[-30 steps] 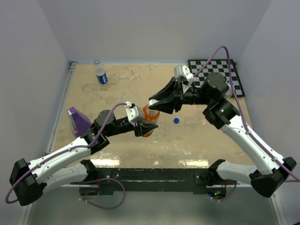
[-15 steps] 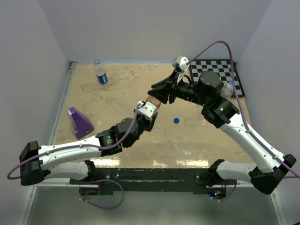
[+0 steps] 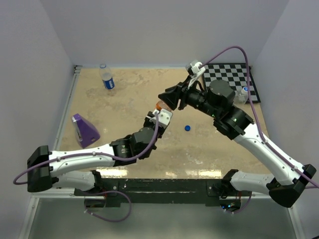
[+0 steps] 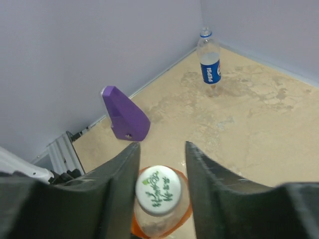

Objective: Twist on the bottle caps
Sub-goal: Screw the bottle cap onto the plastic bottle.

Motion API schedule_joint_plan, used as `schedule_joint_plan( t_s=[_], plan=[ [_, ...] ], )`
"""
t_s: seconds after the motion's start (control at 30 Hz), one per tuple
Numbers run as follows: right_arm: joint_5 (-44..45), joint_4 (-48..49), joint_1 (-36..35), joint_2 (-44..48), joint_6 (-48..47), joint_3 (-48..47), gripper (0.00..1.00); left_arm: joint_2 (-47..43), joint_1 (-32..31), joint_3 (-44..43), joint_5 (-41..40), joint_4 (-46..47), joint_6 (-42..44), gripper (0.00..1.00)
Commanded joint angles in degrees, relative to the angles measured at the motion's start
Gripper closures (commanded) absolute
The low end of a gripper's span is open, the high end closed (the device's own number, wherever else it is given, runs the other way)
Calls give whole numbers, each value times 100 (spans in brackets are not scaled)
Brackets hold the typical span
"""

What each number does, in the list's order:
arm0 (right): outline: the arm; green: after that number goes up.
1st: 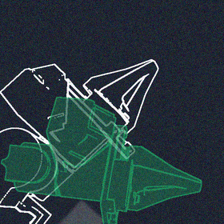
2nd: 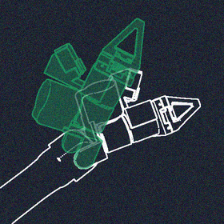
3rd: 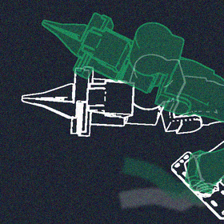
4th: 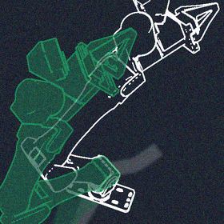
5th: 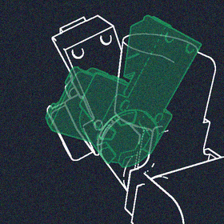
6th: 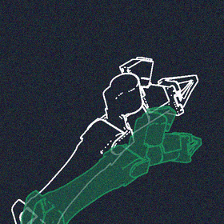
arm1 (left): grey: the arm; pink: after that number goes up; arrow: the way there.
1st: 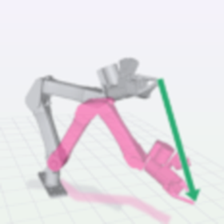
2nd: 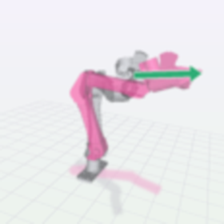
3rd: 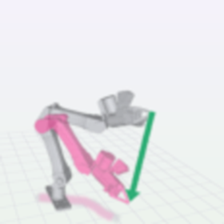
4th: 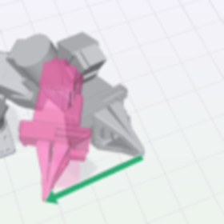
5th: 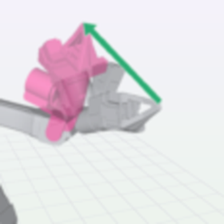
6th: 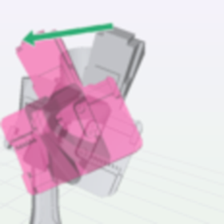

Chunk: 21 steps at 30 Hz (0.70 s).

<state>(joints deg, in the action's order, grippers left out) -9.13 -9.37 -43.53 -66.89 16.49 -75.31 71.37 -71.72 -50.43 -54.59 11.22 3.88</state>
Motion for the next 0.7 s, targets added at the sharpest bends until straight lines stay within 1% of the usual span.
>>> schedule_joint_plan(
  t_s=[0.0,0.03,0.07,0.1,0.17,0.27,0.3,0.37,0.5,0.67],
  plan=[
    [-834,364,344,361,65,-45,46,-852,526,392,1990,275,-570,100],
    [-1080,444,458,422,56,-54,43,-1010,780,533,2509,310,-729,100],
    [-1326,505,572,475,12,-63,39,-1159,1044,770,3245,415,-835,100],
    [-1546,576,643,502,-40,-63,36,-1317,1238,946,3792,555,-854,100],
    [-2117,646,731,528,-181,-107,30,-1520,1520,1175,4689,722,-863,100],
    [-2821,883,776,537,-286,-81,25,-1661,1950,1360,6078,855,-906,99],
    [-3049,901,793,528,-339,-54,25,-1697,2039,1404,6413,933,-915,99],
    [-3358,1067,784,511,-418,-37,25,-1767,2110,1492,6880,1127,-959,99],
    [-3964,1235,784,484,-524,104,25,-1785,2154,1493,7514,1461,-977,98],
    [-4282,1323,784,458,-629,209,27,-1697,2154,1396,8103,1760,-1021,97]
  ],
)
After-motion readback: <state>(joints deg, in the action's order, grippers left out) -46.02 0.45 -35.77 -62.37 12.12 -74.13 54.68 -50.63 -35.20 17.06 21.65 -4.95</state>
